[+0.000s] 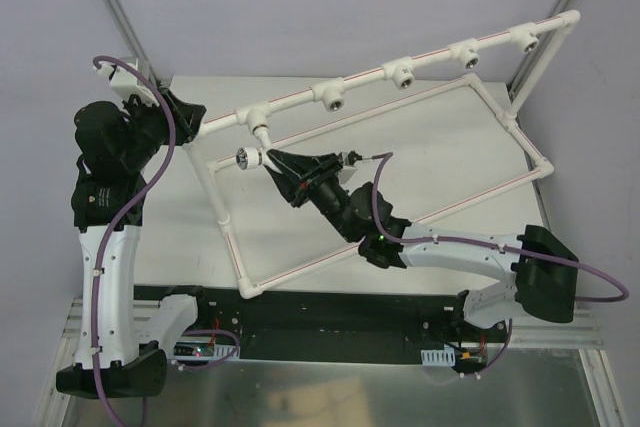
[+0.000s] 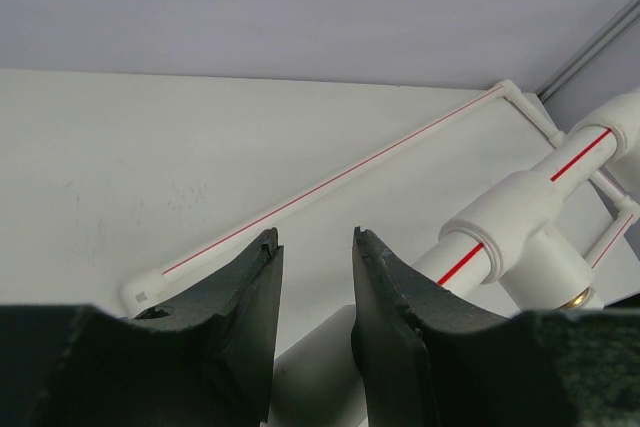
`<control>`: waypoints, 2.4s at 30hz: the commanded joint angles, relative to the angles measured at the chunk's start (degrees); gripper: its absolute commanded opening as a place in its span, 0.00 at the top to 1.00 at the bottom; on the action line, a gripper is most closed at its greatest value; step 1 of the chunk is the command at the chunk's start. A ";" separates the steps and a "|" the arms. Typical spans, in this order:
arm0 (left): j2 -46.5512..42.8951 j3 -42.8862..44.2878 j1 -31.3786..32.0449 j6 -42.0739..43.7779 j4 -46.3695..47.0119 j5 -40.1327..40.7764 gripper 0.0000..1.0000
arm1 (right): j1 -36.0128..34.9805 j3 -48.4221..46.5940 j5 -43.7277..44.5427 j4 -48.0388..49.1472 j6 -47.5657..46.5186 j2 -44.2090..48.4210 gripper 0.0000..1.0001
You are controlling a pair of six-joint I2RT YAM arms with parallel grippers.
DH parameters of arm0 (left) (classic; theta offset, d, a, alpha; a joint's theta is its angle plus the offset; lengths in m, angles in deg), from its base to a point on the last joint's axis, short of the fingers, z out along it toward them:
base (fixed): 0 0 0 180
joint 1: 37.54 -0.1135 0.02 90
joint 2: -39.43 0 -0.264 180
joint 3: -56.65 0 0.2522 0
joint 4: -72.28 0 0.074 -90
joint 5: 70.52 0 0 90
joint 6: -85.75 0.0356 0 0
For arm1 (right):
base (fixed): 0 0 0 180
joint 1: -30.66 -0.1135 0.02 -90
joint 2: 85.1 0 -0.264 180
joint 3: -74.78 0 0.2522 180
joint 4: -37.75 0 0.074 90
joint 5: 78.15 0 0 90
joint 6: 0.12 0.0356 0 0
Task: Install the water faucets
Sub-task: Screw the water faucet onto the adaptor.
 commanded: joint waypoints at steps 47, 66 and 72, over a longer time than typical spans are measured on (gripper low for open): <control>3.15 -3.39 1.16 2.71 -17.39 -3.98 0.62 | -13.78 -10.42 1.87 -18.51 -160.02 6.61 0.16; 2.19 -3.92 1.25 3.15 -17.39 -3.45 0.61 | -12.28 -21.50 9.26 -14.72 -164.19 -5.71 0.49; 2.62 -3.74 1.16 3.07 -17.39 -3.62 0.61 | -11.14 -20.53 11.19 -13.41 -150.75 -5.27 0.86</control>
